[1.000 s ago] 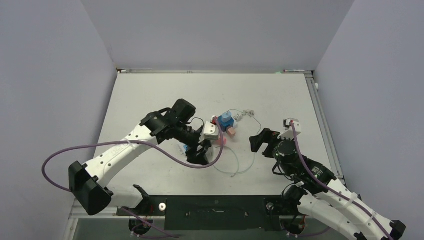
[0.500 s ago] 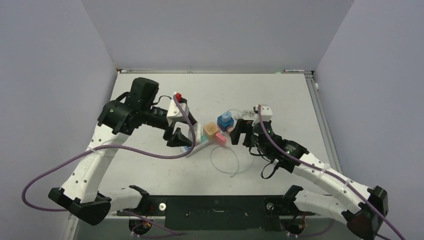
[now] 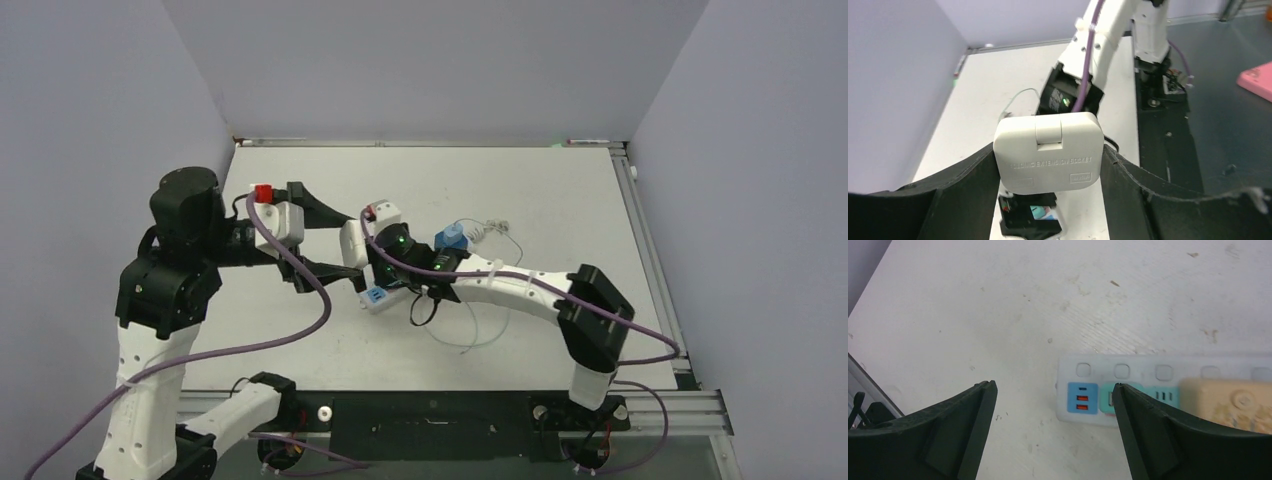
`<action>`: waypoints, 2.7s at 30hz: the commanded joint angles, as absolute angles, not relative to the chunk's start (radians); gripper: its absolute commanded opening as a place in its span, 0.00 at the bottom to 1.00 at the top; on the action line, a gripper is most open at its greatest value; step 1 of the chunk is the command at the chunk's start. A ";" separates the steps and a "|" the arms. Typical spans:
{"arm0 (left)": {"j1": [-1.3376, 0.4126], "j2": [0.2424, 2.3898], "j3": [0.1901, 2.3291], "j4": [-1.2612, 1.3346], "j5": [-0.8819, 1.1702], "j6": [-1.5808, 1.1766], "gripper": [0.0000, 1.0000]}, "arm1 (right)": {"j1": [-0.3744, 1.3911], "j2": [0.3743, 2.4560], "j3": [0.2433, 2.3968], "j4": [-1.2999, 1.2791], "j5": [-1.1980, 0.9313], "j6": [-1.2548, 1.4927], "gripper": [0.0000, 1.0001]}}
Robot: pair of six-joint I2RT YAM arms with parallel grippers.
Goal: Insert the plug
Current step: Pick up the plug from the center of the board, then adjust the socket at the center of the board.
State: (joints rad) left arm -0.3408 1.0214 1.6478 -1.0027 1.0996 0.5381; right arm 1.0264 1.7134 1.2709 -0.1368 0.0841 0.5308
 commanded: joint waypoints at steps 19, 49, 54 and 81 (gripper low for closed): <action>-0.124 1.003 1.400 -0.405 1.028 0.051 0.18 | 1.110 2.134 1.540 -0.146 -0.053 0.396 0.90; -0.097 1.012 1.336 -0.399 1.050 0.124 0.19 | 1.085 1.640 1.250 -0.588 0.405 0.937 0.90; -0.093 1.020 1.325 -0.348 1.048 0.080 0.19 | 1.135 1.848 1.527 -0.833 0.533 1.066 0.90; 0.234 1.152 1.196 0.022 1.181 -0.285 0.21 | 1.180 2.176 2.028 -1.251 0.872 1.355 0.95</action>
State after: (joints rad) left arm 0.2291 1.1286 1.2160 -0.0368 1.1637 -0.2840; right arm 1.1976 2.2402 1.9800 -1.0290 0.7635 1.3018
